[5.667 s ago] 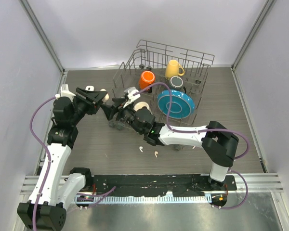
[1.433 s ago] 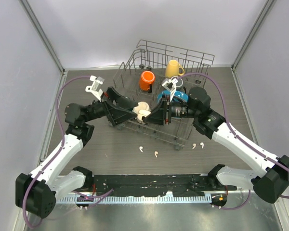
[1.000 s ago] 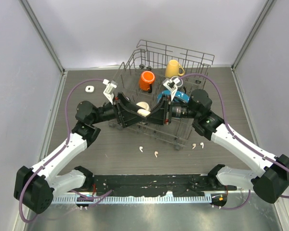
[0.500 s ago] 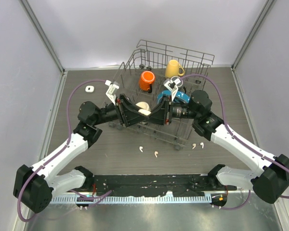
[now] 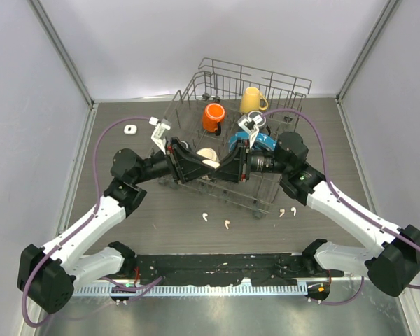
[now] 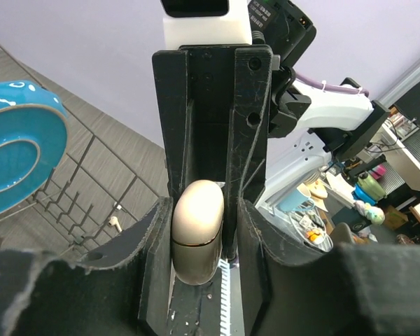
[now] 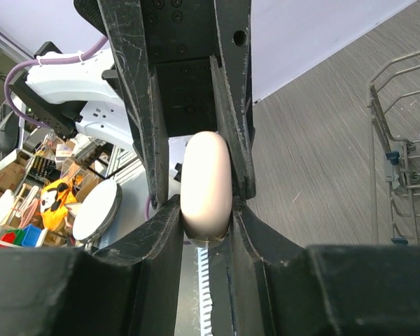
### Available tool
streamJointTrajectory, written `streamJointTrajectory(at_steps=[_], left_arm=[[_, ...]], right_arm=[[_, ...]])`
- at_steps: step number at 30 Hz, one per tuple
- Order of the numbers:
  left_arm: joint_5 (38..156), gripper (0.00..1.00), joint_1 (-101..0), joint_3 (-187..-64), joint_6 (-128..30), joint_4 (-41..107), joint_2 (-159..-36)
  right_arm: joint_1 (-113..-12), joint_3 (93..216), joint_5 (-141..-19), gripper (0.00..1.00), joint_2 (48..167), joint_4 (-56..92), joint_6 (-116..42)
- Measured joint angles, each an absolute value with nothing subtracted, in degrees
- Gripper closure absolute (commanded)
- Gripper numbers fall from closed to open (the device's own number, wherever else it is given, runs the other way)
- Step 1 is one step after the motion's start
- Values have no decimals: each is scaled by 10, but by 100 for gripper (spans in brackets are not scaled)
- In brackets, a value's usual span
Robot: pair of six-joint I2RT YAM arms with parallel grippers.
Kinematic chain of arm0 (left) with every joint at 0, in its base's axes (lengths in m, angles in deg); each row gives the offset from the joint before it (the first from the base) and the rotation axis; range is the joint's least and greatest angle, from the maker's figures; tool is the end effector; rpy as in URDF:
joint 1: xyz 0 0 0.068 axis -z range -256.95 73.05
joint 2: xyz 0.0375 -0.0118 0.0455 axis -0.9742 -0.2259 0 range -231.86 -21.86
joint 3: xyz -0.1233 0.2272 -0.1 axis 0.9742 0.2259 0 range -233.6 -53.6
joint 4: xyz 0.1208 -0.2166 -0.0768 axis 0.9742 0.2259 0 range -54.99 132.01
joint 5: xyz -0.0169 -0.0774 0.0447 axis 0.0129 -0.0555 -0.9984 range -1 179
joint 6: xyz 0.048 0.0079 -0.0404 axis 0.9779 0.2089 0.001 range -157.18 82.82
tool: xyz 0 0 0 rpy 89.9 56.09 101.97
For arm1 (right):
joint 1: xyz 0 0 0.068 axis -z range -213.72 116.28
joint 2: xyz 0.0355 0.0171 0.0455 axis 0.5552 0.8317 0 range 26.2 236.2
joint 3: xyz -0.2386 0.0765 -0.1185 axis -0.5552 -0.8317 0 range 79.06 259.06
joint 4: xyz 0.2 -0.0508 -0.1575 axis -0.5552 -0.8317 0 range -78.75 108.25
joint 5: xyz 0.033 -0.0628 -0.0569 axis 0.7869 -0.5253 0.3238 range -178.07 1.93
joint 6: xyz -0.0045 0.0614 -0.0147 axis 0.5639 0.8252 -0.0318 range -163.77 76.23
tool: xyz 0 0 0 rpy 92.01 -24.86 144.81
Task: Insert the wireless bluetooth earbuds into the charging case
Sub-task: Pick up the charging case at the center of the board.
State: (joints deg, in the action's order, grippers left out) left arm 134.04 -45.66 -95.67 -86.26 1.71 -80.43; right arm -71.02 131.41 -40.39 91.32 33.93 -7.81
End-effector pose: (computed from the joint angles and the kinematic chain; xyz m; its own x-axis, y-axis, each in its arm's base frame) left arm 0.1818 -0.1508 0.3625 -0.5530 -0.2888 -0.7815 0.8061 0.0517 -0.5895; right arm 0.1883 0.1885 0.3673 -0.5519 0.0766 -0.8304 -0.8294 0.0533 0.5561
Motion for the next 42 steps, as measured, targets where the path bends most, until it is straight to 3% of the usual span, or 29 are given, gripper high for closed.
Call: streamJointTrajectory(at_steps=[7, 9, 16, 17, 21, 23, 28, 35, 38, 42], left_arm=[[1345, 87, -457, -957, -865, 17, -803], [1345, 99, -456, -957, -864, 18, -803], [1345, 100, -455, -957, -863, 24, -803], [1345, 100, -455, -957, -862, 25, -803], [1345, 73, -455, -957, -862, 27, -802], [1345, 66, -455, -957, -862, 27, -802], [1344, 64, -454, -957, -862, 26, -801], [1334, 39, -454, -957, -861, 26, -801], [1330, 41, -454, -957, -861, 27, -801], [1327, 61, -454, -957, -862, 23, -801]], right_arm=[[-710, 1311, -404, 99, 906, 335, -87], [-710, 1310, -404, 99, 905, 335, -89], [-710, 1308, -404, 98, 903, 332, -92], [-710, 1308, -404, 98, 903, 332, -93], [-710, 1306, -404, 99, 902, 332, -94], [-710, 1306, -404, 99, 901, 332, -94], [-710, 1306, -404, 99, 899, 332, -94], [-709, 1306, -407, 99, 896, 333, -96], [-709, 1306, -406, 99, 892, 335, -95], [-708, 1305, -410, 99, 890, 335, -96]])
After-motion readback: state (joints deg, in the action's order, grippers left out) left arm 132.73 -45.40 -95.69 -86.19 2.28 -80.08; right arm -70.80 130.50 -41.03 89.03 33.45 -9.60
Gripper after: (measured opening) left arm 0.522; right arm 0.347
